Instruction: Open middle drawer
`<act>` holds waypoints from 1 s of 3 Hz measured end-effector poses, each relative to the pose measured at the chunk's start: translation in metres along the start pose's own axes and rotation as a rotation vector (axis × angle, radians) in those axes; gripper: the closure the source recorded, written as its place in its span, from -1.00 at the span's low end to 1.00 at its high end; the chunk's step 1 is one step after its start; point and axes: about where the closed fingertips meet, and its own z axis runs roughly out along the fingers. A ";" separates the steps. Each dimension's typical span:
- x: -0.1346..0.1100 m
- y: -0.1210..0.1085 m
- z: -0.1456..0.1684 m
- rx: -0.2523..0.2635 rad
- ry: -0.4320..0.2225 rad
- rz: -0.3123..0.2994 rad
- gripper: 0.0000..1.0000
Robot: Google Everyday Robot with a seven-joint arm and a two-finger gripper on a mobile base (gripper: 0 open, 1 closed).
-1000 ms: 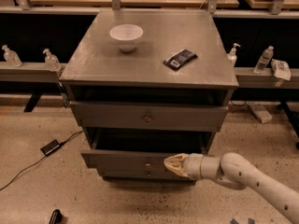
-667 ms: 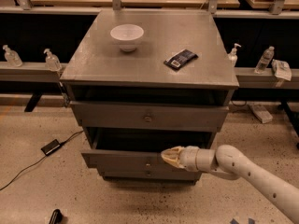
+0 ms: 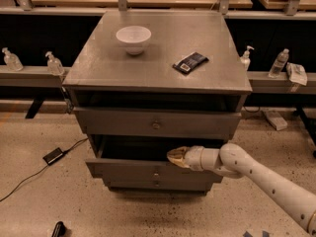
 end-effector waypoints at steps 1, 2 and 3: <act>0.008 -0.012 0.014 0.006 -0.004 -0.013 1.00; 0.011 -0.017 0.018 0.011 -0.019 -0.009 1.00; 0.011 -0.022 0.021 0.017 -0.031 -0.007 1.00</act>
Offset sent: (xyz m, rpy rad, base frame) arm 0.0443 -0.0025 -0.0322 0.0973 -0.0383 -0.0452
